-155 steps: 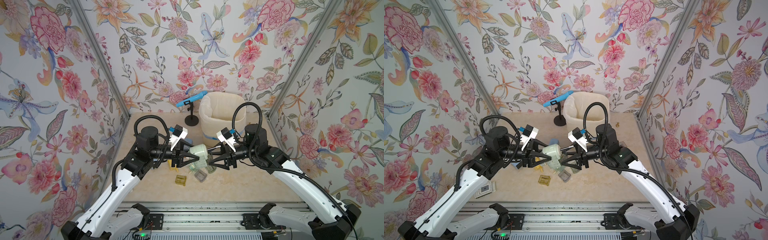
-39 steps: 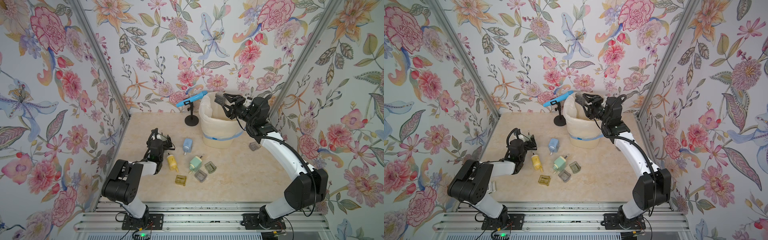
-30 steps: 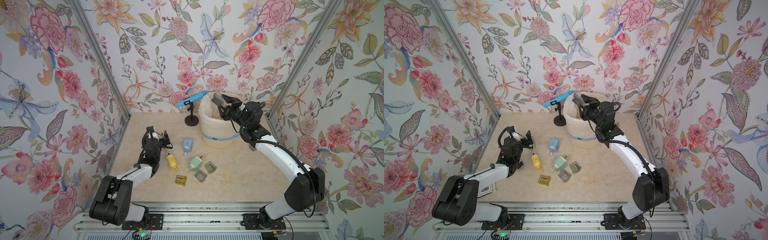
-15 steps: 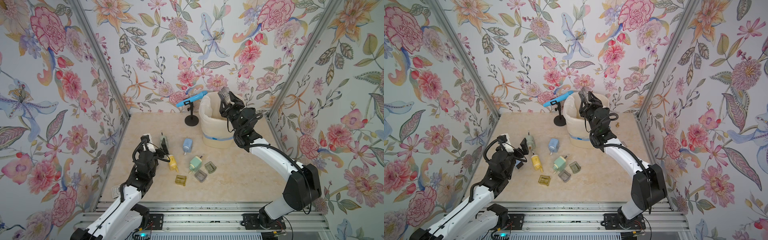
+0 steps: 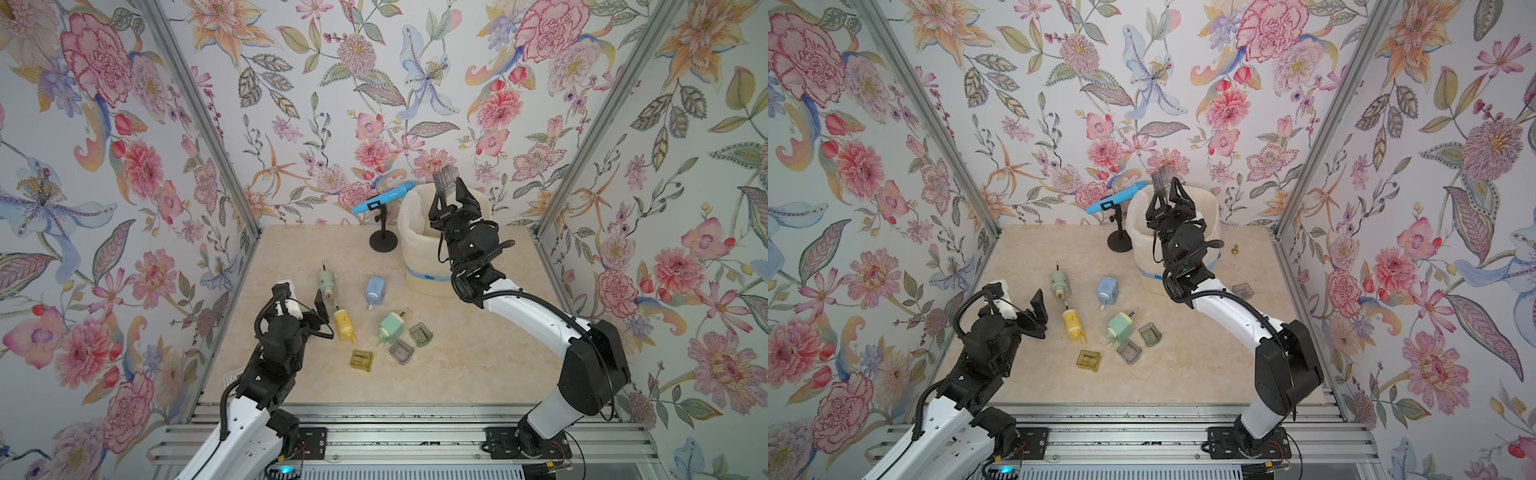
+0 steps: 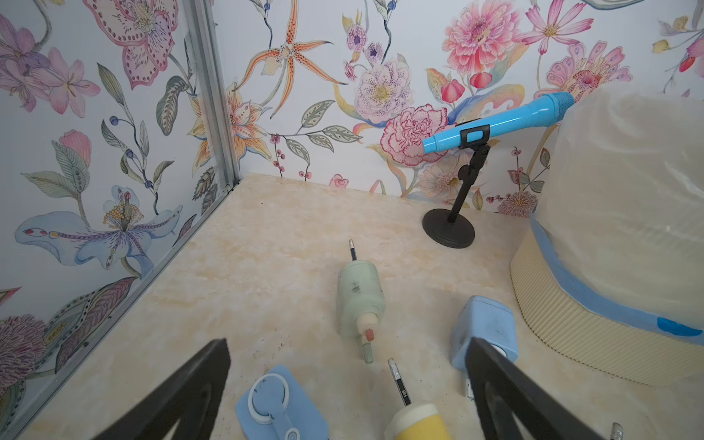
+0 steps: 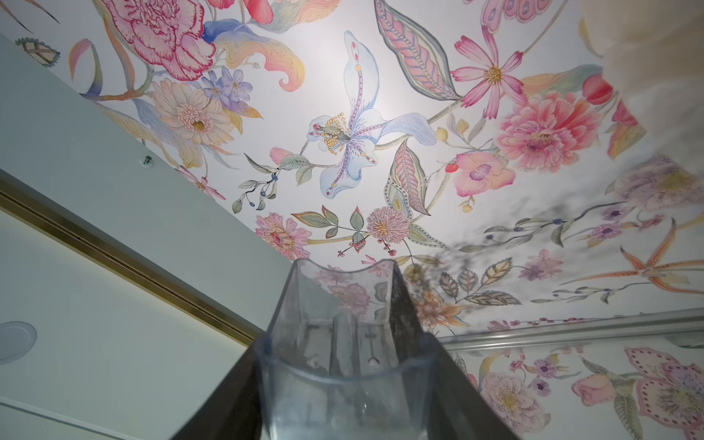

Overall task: Take out the pencil sharpener tray and clean the shavings
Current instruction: Pour the shavings into the trash bin.

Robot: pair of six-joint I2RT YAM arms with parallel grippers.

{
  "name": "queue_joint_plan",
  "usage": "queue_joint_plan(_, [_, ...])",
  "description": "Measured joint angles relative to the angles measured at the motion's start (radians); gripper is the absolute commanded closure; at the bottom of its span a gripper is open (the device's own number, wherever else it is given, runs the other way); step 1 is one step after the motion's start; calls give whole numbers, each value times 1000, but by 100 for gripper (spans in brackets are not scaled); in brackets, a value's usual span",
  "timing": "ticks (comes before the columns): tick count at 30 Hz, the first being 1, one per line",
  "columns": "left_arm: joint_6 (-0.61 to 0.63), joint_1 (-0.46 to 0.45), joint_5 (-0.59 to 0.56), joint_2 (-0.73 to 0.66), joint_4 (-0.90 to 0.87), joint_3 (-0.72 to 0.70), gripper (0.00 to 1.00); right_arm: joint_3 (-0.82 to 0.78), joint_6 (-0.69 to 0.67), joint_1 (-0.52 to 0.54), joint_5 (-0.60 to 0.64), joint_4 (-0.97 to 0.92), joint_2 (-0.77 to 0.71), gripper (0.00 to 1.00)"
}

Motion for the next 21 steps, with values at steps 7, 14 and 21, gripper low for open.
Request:
queue_joint_plan(7, [0,-10,0,3,-28,15,0,-26,1,5,10,92,25,46])
queue_joint_plan(14, [1,-17,-1,4,-40,28,0,-26,0,14,3,159,32,47])
queue_joint_plan(21, [5,-18,0,8,-43,28,0,-16,2,51,-15,289,52,47])
